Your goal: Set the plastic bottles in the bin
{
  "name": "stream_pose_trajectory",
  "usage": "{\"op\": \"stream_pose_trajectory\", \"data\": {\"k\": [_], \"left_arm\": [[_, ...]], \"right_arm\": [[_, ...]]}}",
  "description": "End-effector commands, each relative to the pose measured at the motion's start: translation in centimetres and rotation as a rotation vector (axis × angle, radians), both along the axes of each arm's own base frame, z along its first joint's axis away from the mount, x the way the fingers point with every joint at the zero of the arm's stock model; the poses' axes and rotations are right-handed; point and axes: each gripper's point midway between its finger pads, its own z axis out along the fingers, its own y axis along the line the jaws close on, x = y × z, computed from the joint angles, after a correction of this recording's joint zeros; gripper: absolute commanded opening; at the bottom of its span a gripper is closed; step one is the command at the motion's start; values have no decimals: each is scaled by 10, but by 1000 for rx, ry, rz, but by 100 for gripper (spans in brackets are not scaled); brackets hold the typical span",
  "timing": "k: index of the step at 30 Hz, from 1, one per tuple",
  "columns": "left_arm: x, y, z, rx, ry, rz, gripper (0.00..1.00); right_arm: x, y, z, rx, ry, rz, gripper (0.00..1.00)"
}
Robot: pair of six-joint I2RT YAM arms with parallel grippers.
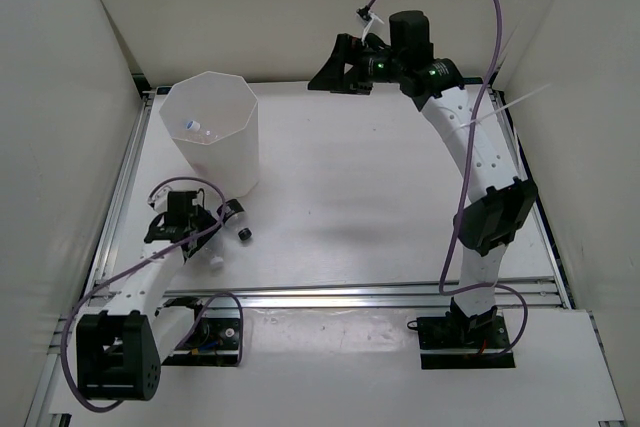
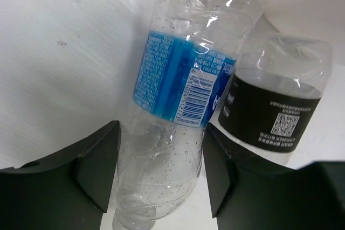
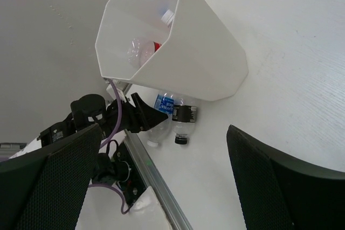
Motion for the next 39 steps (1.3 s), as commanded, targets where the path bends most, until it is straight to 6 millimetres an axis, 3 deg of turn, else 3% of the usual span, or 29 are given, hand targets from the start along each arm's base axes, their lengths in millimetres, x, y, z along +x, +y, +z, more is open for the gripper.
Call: {"op": "stream_pose_trajectory", "data": {"k": [1,3,4,7,8,10,11,13,14,17,19,21,24,25,30,31,33,34,37,39], "left_arm": [[-4,2,10,0,-63,27,62],[-5,3,22,0,-99,41,60],[2,6,46,9,-173,52,58],[5,21,89,41,-277,149,56],[7,25,122,46,-353,174,55],[9,34,158,75,-429,215,53],[15,36,197,70,-519,226,53],[20,34,233,60,-586,216,53],[27,34,262,54,-636,219,53],[40,35,309,86,-700,192,53],[55,35,354,108,-781,176,53],[75,28,383,102,-829,138,53],[104,10,403,94,-859,58,56],[125,5,390,100,-817,40,56],[172,-26,368,145,-738,-66,58],[181,-31,361,158,-715,-89,68],[184,-34,364,185,-715,-105,93],[181,-38,367,180,-725,-114,100],[153,-30,401,200,-804,-40,100],[133,-25,408,205,-832,-19,100]], "right_arm": [[-7,-2,21,44,-44,31,100],[-4,0,26,56,-50,29,100],[-1,1,21,51,-41,29,100],[-3,2,21,57,-31,35,100],[-3,2,21,57,-31,35,100],[-3,2,18,53,-23,35,100],[-2,2,14,49,-14,35,100],[-2,2,14,49,-14,35,100],[-4,2,15,53,-13,45,100],[-4,2,11,49,-4,45,100],[-4,2,11,49,-4,45,100],[-5,3,11,52,-3,53,100],[-4,5,9,55,-1,63,100],[-7,8,9,55,-1,73,100],[-8,9,14,65,-16,82,100],[-8,9,10,61,-6,82,100],[-10,8,10,57,-13,84,100],[-10,8,10,54,-22,86,100],[-12,6,5,45,-18,89,100],[-15,5,5,42,-10,89,100]]}}
